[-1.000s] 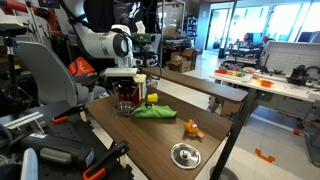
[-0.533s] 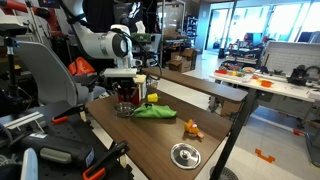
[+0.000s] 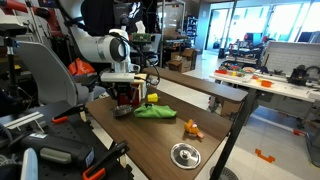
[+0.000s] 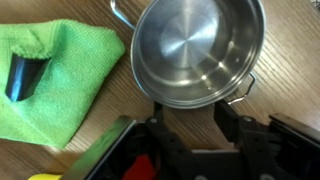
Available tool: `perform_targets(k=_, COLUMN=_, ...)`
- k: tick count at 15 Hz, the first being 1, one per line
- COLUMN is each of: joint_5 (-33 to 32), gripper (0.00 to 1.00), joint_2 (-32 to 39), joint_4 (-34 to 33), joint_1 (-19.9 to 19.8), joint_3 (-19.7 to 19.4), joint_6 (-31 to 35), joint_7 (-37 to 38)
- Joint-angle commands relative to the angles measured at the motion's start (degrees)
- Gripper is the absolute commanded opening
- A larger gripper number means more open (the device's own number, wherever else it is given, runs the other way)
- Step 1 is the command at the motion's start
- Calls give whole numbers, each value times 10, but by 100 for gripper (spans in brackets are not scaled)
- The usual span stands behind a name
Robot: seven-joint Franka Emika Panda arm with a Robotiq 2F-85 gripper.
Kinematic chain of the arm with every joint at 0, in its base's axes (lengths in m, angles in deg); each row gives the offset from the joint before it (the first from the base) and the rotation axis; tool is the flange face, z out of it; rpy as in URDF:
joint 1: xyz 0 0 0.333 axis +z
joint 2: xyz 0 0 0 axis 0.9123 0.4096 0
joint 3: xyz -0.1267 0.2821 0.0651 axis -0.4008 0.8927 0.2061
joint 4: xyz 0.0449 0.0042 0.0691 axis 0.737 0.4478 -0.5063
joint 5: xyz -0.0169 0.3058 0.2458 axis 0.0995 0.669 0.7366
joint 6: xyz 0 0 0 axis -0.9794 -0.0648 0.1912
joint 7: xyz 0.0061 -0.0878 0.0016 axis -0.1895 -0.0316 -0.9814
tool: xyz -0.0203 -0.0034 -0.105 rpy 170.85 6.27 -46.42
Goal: Pull the drawer open
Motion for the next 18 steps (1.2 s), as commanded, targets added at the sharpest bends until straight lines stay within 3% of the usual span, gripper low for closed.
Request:
perform_targets(k=1, joint_5=-9, gripper=88, joint_2=0, joint_4=11, joint_1=-2, joint_3=-1, joint_6=-12, joint_7=-10)
perform_targets(k=3, joint_5=-9, gripper=99, joint_2=2, joint_4=14, joint_1=-2, joint_3=-1, joint_6=-16, joint_7=-10)
perform_targets(k=10, joint_5=-9, gripper=100, joint_2=-42, joint_4=38, joint_1=8, joint_3=-8, joint_6=-9, joint_7=17)
perform_targets(k=16, joint_5=1, gripper=100, joint_2=-133, joint_4=58, joint_1=19, joint_3=3, joint_6=-60, joint_7=45)
perform_targets(k=17, joint_5=-3, gripper=100, joint_2=-95, joint_4=40, joint_1=10, joint_3=5, joint_6=-32, joint_7=33)
perform_targets(k=18, joint_5=-3, gripper=100, joint_2=-109, joint_4=42, joint_1=11, joint_3=7, joint_6=-45, joint_7=37)
